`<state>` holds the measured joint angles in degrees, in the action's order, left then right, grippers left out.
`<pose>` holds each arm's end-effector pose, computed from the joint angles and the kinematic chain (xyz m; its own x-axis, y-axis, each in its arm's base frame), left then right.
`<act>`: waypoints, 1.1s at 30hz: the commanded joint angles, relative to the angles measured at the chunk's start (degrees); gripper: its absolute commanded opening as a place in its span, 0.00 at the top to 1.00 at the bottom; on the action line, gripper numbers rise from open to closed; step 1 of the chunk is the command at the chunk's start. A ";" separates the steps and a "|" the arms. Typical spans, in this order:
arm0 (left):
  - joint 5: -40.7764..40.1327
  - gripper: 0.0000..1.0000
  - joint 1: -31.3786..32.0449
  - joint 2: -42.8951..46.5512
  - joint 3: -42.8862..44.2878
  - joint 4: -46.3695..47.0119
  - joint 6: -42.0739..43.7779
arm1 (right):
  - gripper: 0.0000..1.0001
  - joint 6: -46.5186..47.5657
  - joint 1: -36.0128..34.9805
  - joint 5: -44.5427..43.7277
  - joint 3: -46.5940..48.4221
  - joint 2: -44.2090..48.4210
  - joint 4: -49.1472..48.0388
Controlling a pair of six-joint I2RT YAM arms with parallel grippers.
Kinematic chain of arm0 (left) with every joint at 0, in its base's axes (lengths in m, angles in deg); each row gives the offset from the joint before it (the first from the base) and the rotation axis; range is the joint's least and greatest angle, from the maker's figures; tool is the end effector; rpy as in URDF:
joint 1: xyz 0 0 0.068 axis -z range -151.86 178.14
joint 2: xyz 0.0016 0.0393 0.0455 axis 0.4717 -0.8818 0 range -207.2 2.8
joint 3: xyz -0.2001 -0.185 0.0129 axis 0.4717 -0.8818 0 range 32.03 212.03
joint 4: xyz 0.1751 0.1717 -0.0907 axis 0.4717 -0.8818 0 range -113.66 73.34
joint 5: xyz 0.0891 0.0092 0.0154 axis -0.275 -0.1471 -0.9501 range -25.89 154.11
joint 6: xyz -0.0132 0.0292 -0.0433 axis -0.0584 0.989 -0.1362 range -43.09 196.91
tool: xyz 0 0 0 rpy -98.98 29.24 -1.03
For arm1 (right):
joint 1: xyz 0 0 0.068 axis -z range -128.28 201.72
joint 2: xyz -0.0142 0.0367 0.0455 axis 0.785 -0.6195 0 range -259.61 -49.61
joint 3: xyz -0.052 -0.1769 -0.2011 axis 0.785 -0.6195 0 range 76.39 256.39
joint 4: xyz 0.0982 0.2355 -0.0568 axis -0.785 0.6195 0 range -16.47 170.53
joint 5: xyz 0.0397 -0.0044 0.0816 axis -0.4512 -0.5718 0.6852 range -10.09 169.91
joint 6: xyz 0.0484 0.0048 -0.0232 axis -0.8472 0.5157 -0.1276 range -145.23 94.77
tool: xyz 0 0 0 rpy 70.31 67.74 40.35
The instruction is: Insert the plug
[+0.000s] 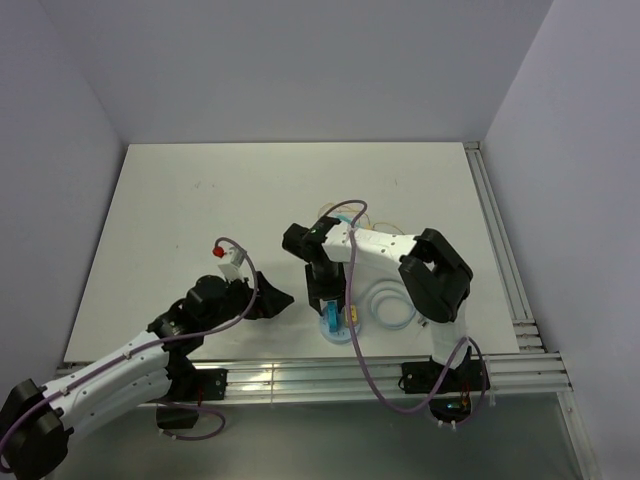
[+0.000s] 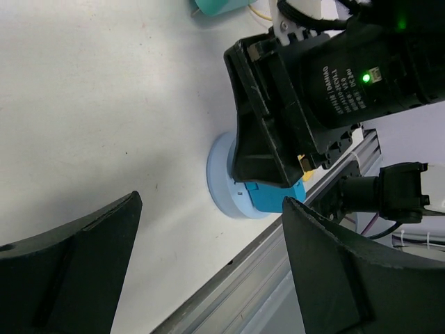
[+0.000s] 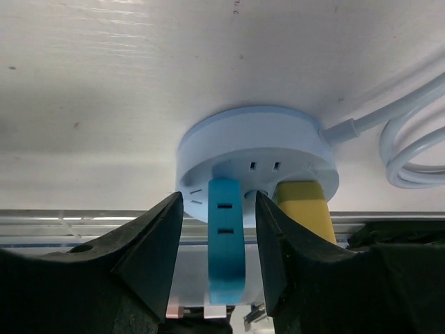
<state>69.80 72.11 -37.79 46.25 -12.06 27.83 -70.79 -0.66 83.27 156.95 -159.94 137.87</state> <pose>0.1179 -0.1186 0.1897 -0.7469 -0.3242 -0.5805 0.2942 0.6218 -0.7258 0.2097 0.2756 0.1824 -0.9890 -0.1156 0.0919 -0.1171 0.9931 -0.0102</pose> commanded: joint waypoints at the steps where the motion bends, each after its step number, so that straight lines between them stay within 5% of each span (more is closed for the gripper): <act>1: -1.47 0.12 0.07 2.10 0.46 -2.13 -0.14 | 0.46 -0.49 -0.27 -2.74 4.08 4.67 1.32; 10: -1.48 0.12 0.07 6.58 2.13 -6.88 -0.75 | 0.36 -2.34 -1.32 -5.89 10.05 11.96 3.34; 13: -1.47 0.11 0.16 7.29 3.45 -8.55 -1.02 | 0.24 -2.16 -1.41 -9.14 8.32 17.57 0.54; 15: -0.87 0.09 0.07 7.55 4.23 -8.73 -1.54 | 0.00 -1.03 -1.50 -13.97 3.59 21.62 -4.53; 24: -2.18 0.01 -0.02 4.04 9.42 -11.89 -1.10 | 0.00 0.39 -3.08 -27.69 -31.99 53.33 -38.01; 33: -0.26 0.00 -0.46 -0.52 9.96 -7.08 -4.53 | 0.00 1.00 -2.99 -34.64 -42.30 62.16 -40.07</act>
<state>68.18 72.06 -36.13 54.97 -23.82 25.21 -70.29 -3.39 53.45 116.66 -99.15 103.29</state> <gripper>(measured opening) 0.994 0.998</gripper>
